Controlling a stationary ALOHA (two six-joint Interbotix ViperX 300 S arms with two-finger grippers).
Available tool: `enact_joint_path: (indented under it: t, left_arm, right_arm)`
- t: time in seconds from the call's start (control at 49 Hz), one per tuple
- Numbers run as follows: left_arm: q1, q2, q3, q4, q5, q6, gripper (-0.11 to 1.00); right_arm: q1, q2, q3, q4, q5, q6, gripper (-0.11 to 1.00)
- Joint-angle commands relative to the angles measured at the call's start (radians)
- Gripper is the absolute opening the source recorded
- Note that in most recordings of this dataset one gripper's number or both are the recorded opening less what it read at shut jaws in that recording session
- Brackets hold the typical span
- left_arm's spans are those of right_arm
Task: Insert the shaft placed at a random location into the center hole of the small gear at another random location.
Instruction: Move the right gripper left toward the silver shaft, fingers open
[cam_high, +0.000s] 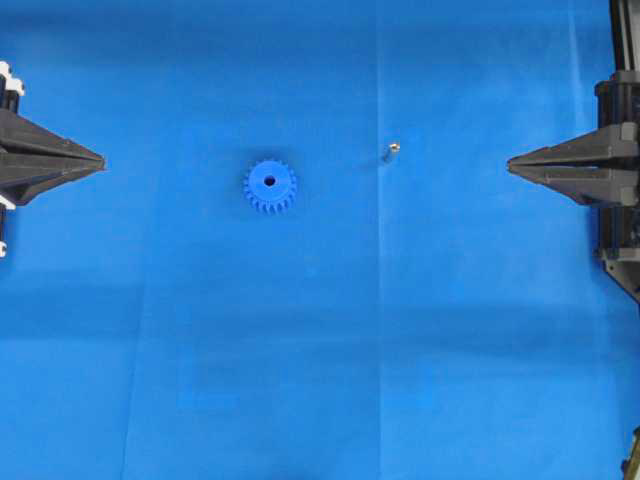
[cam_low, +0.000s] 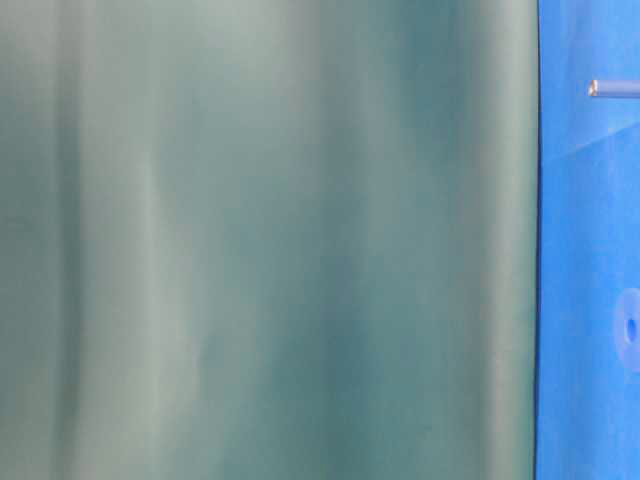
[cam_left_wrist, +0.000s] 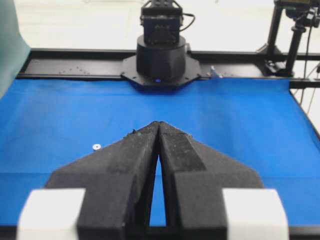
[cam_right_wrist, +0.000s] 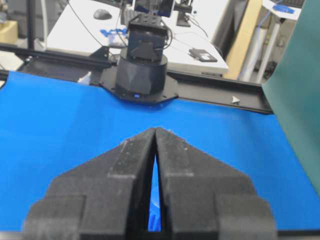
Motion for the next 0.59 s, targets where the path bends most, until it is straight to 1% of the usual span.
enact_joint_path:
  t: [0.0,0.102,0.286,0.428,0.571]
  left_arm:
    - [-0.002,-0.006,-0.015,0.002,0.017,-0.005,0.0]
    - [-0.002,-0.017,-0.014,0.002,0.044,-0.009,0.0]
    - [-0.002,-0.037,-0.014,0.002,0.049,0.0,0.0]
    - [0.003,-0.041,-0.011,0.002,0.049,0.005,0.0]
    - [0.006,-0.041,-0.005,0.002,0.048,0.005,0.0]
  right_arm:
    - [0.003,0.008,-0.014,0.0,0.0,0.002,0.0]
    - [0.002,0.018,-0.018,0.0,0.021,-0.006,-0.05]
    - [0.0,0.028,-0.017,0.0,0.044,-0.005,-0.06]
    - [-0.023,0.058,-0.012,0.0,0.025,-0.003,-0.06]
    - [-0.069,0.144,-0.002,0.003,-0.043,0.0,-0.05]
